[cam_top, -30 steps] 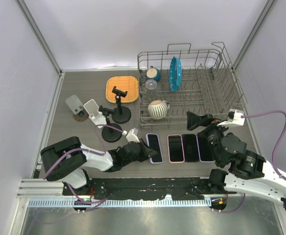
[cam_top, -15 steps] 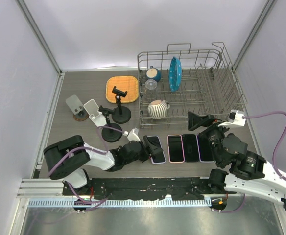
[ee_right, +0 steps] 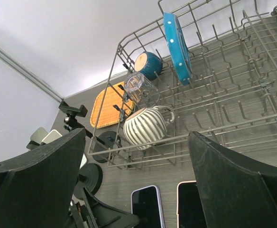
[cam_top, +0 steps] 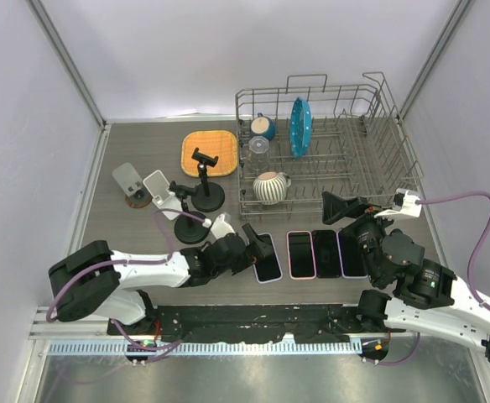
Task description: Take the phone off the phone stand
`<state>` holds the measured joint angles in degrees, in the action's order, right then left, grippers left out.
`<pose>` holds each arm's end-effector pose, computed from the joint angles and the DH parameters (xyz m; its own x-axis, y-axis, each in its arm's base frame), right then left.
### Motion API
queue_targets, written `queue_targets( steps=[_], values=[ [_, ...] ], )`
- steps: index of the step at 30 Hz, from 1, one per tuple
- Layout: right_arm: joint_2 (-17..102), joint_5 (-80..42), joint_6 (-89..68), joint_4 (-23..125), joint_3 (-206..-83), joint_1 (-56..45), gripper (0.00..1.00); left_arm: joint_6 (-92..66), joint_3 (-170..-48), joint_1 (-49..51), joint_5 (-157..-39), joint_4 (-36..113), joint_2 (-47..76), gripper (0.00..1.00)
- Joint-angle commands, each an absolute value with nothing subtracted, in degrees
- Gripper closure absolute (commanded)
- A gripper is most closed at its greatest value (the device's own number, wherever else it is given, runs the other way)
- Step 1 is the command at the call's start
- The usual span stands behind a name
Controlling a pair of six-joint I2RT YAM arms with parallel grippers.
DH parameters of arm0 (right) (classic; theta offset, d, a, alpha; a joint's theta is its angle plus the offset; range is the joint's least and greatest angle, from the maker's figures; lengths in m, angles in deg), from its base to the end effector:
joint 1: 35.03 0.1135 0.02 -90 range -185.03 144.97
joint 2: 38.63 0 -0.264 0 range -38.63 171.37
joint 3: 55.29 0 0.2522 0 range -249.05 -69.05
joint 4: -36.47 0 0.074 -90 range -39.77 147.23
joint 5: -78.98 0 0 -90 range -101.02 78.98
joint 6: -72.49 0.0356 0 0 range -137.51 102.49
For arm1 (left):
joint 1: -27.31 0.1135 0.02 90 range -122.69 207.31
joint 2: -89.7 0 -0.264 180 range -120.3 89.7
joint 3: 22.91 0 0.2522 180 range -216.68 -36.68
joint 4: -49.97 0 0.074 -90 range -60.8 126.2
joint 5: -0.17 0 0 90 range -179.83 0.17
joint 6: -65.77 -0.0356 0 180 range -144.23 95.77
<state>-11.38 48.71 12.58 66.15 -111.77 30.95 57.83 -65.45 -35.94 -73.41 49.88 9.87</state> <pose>0.0677 0.0764 0.3568 -0.0574 0.4922 -0.8686 -0.0926 0.8637 0.4955 0.1260 -0.2276 0.1549 -0.7860 -0.5514 -0.2797 -0.1663 0.6243 -0.7633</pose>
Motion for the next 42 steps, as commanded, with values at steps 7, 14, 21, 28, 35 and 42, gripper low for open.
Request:
queue_targets(
  steps=[7, 14, 21, 28, 35, 42],
  values=[
    [-10.9, 50.2, 12.6, 65.3, -111.9, 31.0, 0.06, 55.0, -72.0, -35.6, -70.4, 38.1, 7.1, 0.05],
    [-11.0, 50.7, 12.4, 65.3, -111.8, 31.0, 0.06, 52.3, -75.9, -35.6, -71.2, 37.3, 4.1, 0.06],
    [-10.3, 50.6, 12.1, 65.3, -112.0, 31.0, 0.07, 47.0, -81.2, -35.6, -74.3, 37.1, -0.8, 0.06],
    [-10.7, 50.4, 11.8, 65.3, -112.0, 31.0, 0.07, 42.6, -86.0, -35.6, -77.5, 37.2, -4.8, 0.08],
    [-10.9, 50.3, 11.8, 65.3, -111.9, 31.0, 0.08, 42.1, -84.5, -35.6, -74.1, 36.6, -2.6, 0.09],
    [-10.7, 50.1, 11.7, 65.1, -111.7, 31.0, 0.09, 33.6, -88.3, -35.6, -78.0, 37.8, -5.2, 0.08]
  ],
)
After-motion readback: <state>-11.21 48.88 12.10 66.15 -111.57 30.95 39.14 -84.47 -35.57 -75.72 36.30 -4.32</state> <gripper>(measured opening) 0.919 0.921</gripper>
